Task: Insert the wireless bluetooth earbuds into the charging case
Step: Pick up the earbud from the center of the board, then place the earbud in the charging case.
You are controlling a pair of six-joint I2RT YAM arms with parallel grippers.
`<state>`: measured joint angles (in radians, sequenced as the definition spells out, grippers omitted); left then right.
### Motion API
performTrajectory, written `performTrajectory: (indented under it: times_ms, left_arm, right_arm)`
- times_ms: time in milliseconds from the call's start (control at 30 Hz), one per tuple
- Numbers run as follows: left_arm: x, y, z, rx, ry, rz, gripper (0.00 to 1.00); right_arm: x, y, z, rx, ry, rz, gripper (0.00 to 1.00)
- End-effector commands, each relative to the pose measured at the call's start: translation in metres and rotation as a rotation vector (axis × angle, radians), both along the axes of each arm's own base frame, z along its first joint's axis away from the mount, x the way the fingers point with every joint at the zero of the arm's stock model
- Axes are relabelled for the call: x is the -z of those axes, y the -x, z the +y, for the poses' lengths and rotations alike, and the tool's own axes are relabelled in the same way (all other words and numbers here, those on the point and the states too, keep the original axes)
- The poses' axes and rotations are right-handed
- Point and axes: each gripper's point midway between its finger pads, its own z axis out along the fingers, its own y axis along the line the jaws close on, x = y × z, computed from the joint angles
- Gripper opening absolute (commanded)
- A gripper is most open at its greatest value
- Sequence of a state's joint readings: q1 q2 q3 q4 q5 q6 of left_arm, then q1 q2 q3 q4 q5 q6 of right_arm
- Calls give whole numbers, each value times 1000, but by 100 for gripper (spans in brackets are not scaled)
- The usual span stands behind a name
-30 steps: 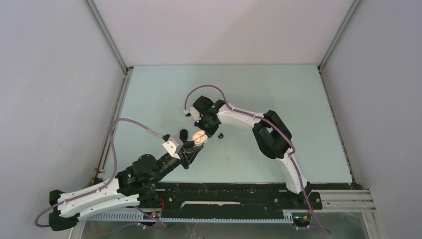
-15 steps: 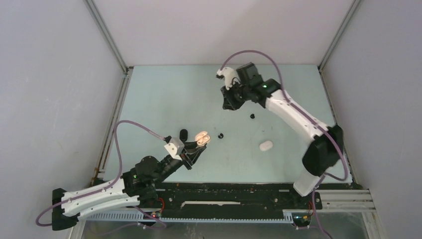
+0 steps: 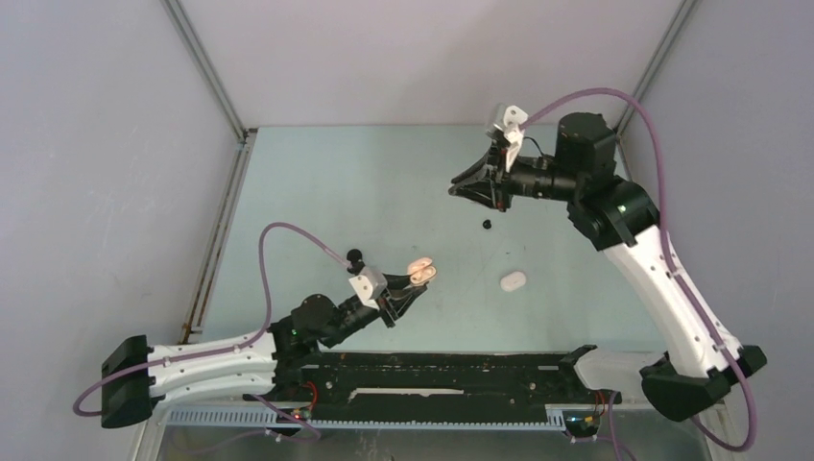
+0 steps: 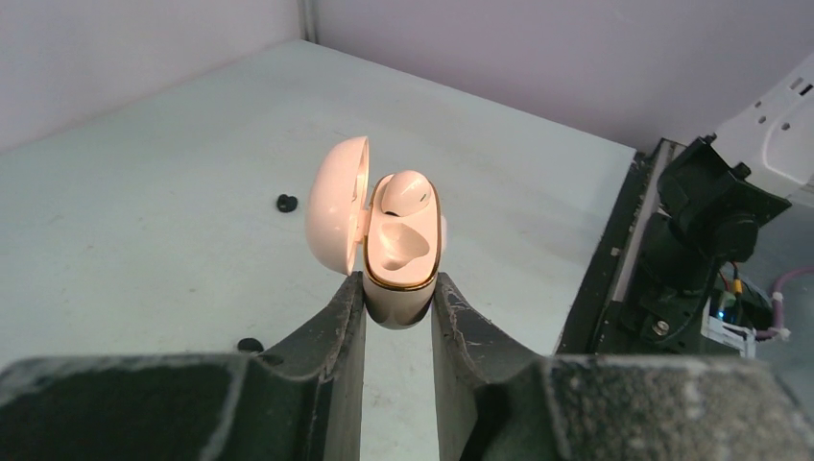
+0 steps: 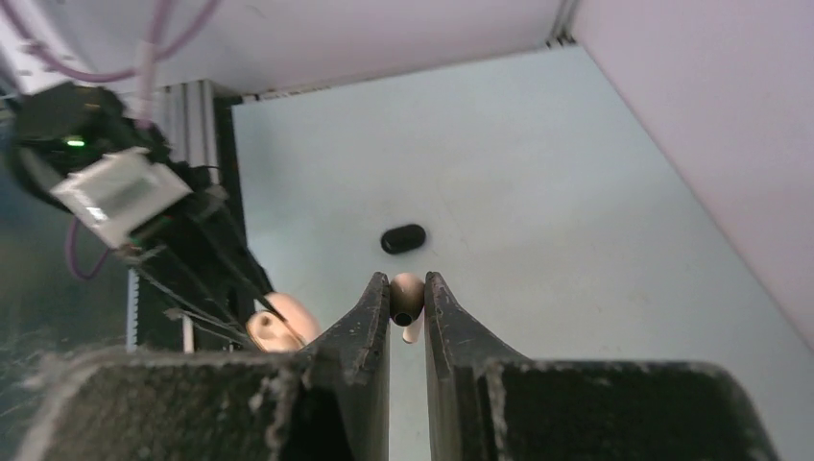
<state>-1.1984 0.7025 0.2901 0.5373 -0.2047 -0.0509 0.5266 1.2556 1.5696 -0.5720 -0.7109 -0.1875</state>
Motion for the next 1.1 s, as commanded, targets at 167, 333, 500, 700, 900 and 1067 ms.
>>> performTrajectory:
  times_ms: [167,333,500,700,900,1067]
  left_arm:
    - [-86,12,-21,101,280,-139,0]
    - [-107,19,-32,156,319,-165,0]
    - [-120,24,-36,196,350,-158,0]
    - [-129,21,-33,173,363,-143,0]
    - [-130,21,-35,177,345,-154,0]
    - [-133,23,-37,189,334,-160,0]
  right_arm:
    - [-62,117,-8,-254,-238,-298,0]
    - [-52,140,5,-348,-291,-257,0]
    - [-48,136,14,-328,-389,-249,0]
    - [-32,133,22,-329,-407,-214,0]
    - [-19,133,28,-341,-377,-216,0]
    - [-12,124,29,-306,-346,-251,0]
